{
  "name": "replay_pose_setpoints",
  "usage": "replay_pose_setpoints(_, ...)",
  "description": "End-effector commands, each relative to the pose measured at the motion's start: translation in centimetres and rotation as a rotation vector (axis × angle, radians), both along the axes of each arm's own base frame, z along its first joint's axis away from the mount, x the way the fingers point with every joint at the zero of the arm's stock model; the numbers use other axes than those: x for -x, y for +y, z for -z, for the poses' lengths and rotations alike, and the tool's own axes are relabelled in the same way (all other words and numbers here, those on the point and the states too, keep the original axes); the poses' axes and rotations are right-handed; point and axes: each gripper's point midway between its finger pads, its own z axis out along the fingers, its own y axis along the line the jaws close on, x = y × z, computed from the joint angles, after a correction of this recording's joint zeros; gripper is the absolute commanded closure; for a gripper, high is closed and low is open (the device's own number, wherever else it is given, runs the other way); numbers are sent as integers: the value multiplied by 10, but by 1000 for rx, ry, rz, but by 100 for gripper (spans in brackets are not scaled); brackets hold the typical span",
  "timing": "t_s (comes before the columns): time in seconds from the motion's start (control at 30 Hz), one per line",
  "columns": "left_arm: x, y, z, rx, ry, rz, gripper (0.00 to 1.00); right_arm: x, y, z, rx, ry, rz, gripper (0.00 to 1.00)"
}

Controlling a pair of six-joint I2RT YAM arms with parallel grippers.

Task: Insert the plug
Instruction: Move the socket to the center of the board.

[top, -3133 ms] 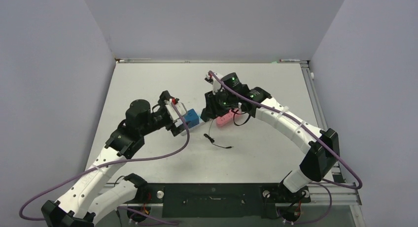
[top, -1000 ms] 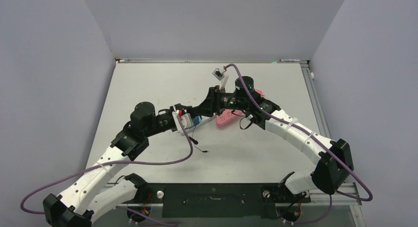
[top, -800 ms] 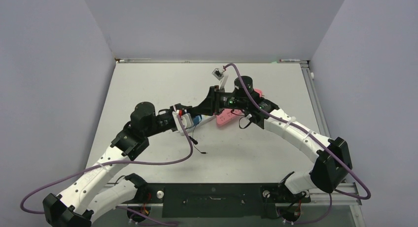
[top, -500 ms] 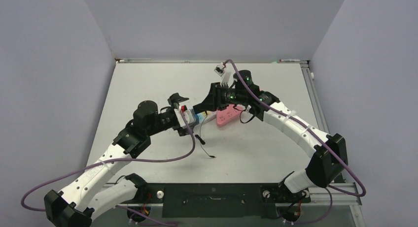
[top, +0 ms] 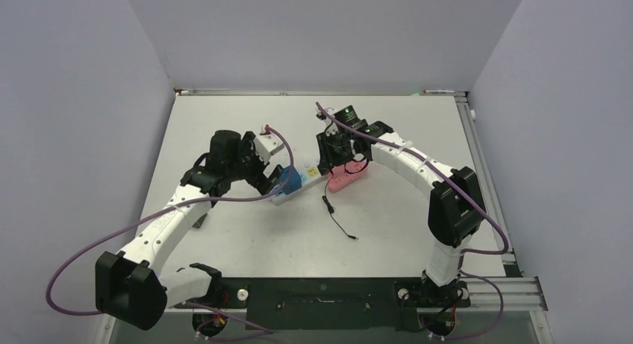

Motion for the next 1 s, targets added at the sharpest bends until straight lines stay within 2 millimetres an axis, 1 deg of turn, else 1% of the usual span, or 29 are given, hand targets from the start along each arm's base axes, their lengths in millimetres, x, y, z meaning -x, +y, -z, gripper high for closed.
replay_pose_setpoints(0.0, -10, -4, -22, 64, 5, -10, 4, -14, 2, -11, 31, -75, -36, 95)
replay_pose_setpoints(0.13, -6, -10, -22, 66, -16, 55, 4, -18, 0, -10, 15, -88, -56, 95)
replay_pose_setpoints(0.27, -10, -16, -16, 79, 7, 72, 4, -35, 2, -20, 13, -143, -92, 95)
replay_pose_setpoints(0.37, -14, -23, -10, 105, 54, 65, 4, -44, 4, -38, 24, -229, -141, 95)
replay_pose_setpoints(0.5, -28, -30, 7, 103, 119, 23, 4, -46, 2, -63, 62, -451, -253, 95)
replay_pose_setpoints(0.6, -42, -33, 15, 94, 141, -13, 4, -38, -4, -75, 96, -573, -352, 95)
replay_pose_setpoints(0.67, -50, -35, 17, 88, 149, -29, 4, -37, -9, -82, 131, -625, -399, 95)
replay_pose_setpoints(0.77, -58, -39, 17, 89, 176, -48, 4, -42, -21, -94, 170, -659, -379, 95)
replay_pose_setpoints(0.8, -59, -40, 18, 87, 186, -43, 4, -44, -25, -100, 176, -671, -362, 95)
replay_pose_setpoints(0.87, -58, -43, 21, 71, 194, -26, 4, -47, -35, -122, 160, -727, -306, 95)
replay_pose_setpoints(0.9, -57, -45, 23, 60, 195, -14, 4, -49, -40, -137, 141, -770, -260, 95)
replay_pose_setpoints(0.97, -55, -47, 28, 38, 199, 8, 4, -51, -56, -170, 112, -868, -152, 95)
